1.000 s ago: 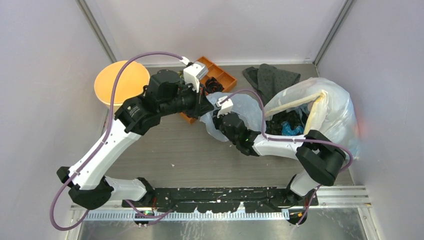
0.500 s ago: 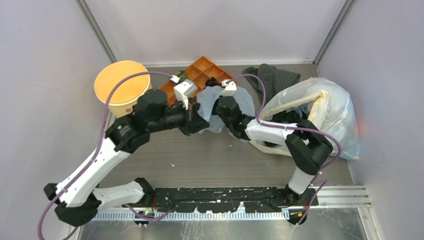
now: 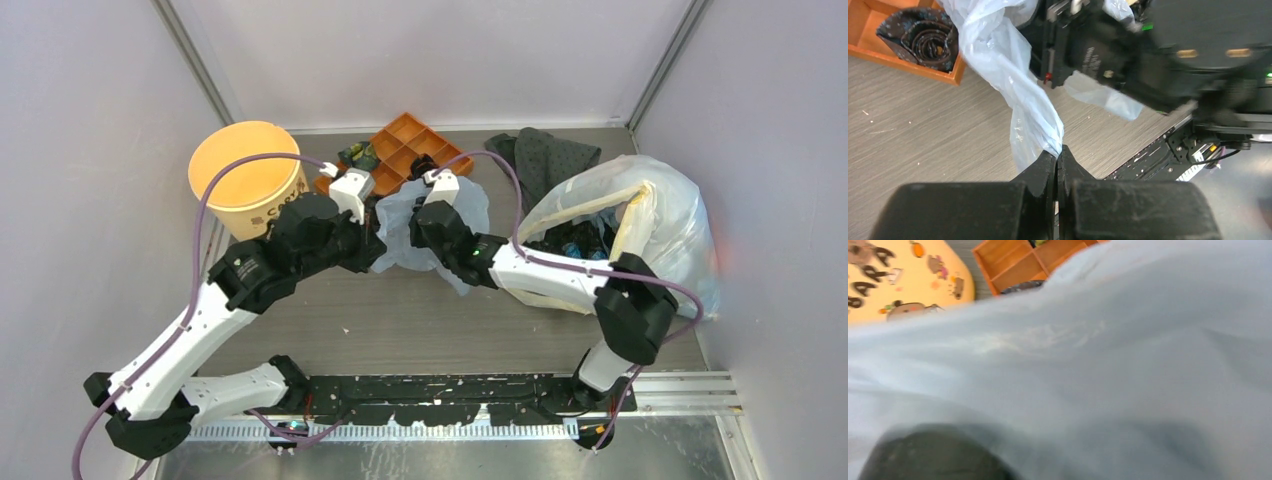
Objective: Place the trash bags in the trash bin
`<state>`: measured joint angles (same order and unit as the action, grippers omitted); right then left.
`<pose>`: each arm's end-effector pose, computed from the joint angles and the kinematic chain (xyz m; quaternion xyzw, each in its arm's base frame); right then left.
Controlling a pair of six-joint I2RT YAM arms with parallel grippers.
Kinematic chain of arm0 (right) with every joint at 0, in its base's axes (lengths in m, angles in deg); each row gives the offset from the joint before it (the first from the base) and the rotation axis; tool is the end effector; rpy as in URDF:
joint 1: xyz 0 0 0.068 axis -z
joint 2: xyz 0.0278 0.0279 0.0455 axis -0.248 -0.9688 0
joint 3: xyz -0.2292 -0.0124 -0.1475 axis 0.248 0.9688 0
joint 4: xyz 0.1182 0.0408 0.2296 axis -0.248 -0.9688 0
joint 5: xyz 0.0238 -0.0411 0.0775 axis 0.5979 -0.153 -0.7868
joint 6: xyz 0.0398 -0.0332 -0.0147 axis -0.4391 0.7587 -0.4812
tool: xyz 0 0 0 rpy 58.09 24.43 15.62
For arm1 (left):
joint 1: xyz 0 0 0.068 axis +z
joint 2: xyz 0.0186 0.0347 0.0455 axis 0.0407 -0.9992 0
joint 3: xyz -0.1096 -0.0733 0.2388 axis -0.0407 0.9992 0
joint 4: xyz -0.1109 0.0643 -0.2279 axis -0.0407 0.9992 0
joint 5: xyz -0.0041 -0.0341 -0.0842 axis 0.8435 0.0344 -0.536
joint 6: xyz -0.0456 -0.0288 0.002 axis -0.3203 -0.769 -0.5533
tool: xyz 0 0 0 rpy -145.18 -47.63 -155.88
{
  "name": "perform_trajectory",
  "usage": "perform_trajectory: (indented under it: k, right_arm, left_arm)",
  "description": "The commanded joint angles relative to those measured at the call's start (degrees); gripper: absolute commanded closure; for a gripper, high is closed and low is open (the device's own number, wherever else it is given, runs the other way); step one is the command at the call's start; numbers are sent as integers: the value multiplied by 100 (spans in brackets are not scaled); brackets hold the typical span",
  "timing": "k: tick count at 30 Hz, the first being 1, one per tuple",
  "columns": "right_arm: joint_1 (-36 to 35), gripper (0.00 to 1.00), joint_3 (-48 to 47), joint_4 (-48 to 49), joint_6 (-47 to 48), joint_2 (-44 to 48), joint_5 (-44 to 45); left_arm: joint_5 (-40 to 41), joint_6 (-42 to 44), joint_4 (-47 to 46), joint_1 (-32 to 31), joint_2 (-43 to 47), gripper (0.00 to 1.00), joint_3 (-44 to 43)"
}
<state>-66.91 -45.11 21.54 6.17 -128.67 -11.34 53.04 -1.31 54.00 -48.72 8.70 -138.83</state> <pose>0.2429 0.2902 0.2559 -0.0359 0.8238 0.1980 0.5300 0.1275 -0.1302 0.4138 0.1516 0.8473 -0.2674 0.4331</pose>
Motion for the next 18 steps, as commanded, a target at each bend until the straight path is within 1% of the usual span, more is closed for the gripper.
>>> perform_trajectory:
  k: [1, 2, 3, 7, 9, 13, 18]
  right_arm:
    - [-50, 83, -455, -949, -81, 838, 266]
    - [-48, 77, -448, -1096, -132, 957, 260]
    - [-49, 74, -454, -1245, -170, 1062, 230]
    - [-58, 66, -374, -1793, -363, 1733, 74]
    - [-125, 63, -210, -1907, -405, 2145, -3]
    - [-532, 53, 83, -2033, -158, 2947, 24]
    - [-1117, 46, 694, -1867, 260, 3856, 336]
  left_arm:
    - [-27, -11, -193, -1, -63, 100, -4]
    - [-39, -22, -228, -1, -69, 99, -19]
    - [-62, -43, -292, -1, -75, 99, -34]
    - [-351, -201, -462, -6, -299, 99, -98]
    - [-736, -375, -656, -2, -397, 99, -74]
    - [-1098, -784, -1081, -2, -721, 99, -164]
    - [-1370, -1402, -1563, 62, -1362, 99, -438]
